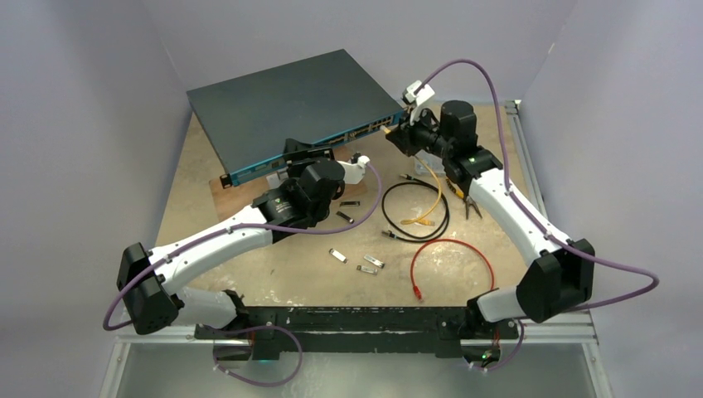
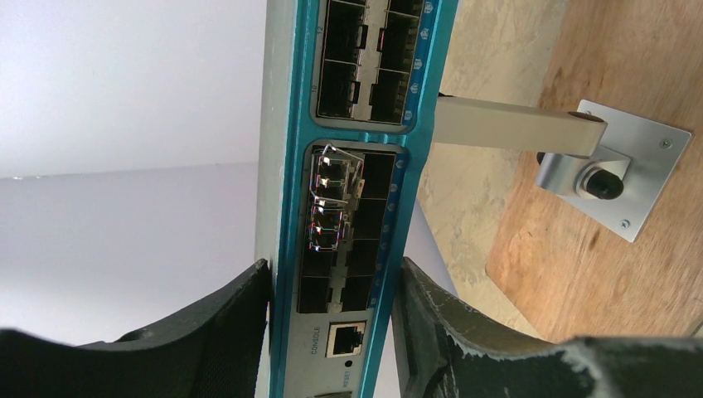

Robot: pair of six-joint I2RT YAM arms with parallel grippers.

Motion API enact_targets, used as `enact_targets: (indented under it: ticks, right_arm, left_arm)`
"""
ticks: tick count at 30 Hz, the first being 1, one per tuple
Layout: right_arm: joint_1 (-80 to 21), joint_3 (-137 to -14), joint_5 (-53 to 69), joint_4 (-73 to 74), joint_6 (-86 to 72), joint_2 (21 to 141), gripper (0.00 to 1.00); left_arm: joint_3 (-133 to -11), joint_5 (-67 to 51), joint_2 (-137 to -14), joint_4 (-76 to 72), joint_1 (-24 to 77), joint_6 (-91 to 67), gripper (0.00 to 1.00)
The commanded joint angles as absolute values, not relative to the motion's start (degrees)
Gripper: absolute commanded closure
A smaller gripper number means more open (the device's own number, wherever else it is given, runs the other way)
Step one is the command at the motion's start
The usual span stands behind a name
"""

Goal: Insert the plug into the switch port
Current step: Insert the connector into the switch port.

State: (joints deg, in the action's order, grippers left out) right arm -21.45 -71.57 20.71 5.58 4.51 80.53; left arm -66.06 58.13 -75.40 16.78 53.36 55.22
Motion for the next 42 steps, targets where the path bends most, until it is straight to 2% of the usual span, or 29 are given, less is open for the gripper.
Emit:
enact_targets:
  ticks: [1, 25, 42]
  right_arm:
    - [-21.44, -74.65, 20.47, 1.86, 3.43, 80.25, 1.0]
    - [-21.44, -74.25, 22.01, 0.69, 2.17, 82.76, 1.0]
    - [-22.48, -77.53, 16.32, 2.1, -3.23, 82.6, 1.0]
  left_arm:
    - [-65.23, 58.35, -73.33, 17.71, 53.09, 52.07, 0.66]
    - [-65.21, 58.35, -73.21, 17.93, 53.09, 51.9, 0.66]
    - [-65.23, 57.51, -72.91, 19.17, 53.17, 51.43, 0.67]
